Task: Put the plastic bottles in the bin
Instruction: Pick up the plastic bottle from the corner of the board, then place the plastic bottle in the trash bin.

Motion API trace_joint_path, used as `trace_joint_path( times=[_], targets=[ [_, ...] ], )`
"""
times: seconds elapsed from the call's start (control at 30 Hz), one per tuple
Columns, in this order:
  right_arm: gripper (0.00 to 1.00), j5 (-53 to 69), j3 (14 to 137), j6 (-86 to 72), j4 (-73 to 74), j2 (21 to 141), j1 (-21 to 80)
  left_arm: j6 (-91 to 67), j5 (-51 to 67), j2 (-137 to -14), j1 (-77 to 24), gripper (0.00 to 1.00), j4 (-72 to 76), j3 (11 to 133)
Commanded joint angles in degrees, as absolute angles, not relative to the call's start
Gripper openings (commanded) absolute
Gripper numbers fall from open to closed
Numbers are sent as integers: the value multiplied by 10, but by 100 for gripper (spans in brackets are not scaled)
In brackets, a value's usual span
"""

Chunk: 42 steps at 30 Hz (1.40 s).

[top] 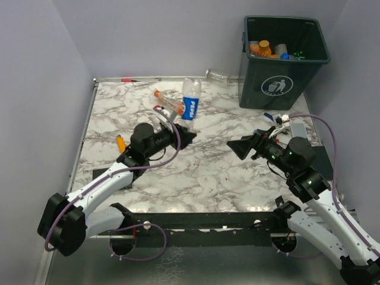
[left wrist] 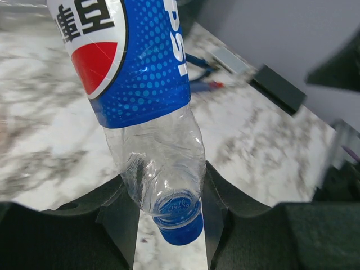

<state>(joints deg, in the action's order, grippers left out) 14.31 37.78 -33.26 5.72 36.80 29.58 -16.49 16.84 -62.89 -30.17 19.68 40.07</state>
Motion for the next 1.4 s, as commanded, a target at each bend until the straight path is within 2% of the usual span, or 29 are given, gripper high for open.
trace_joint_path(
  times=[0.0,0.13,0.3,0.43,0.67,0.77,1.0,1.13,1.37],
  targets=[
    [100,30,403,-293,117,352,298,-166,250,-646,-375,0,333,361],
    [100,28,421,-302,146,357,298,-128,257,-638,-417,0,333,347],
    [100,74,468,-311,162,362,299,-50,173,-592,-450,0,333,299],
    [100,25,538,-256,222,358,298,4,118,-578,-485,0,324,280],
    [100,36,603,-255,276,375,299,104,-25,-560,-558,0,297,281],
    [100,27,608,-254,291,388,298,203,-105,-544,-625,0,280,288],
    [100,99,676,-259,290,416,298,516,-306,-531,-777,0,249,270],
    [100,165,740,-255,323,457,299,669,-342,-532,-802,0,252,250],
    [100,218,767,-222,422,511,299,768,-366,-537,-804,0,238,255]
  ],
)
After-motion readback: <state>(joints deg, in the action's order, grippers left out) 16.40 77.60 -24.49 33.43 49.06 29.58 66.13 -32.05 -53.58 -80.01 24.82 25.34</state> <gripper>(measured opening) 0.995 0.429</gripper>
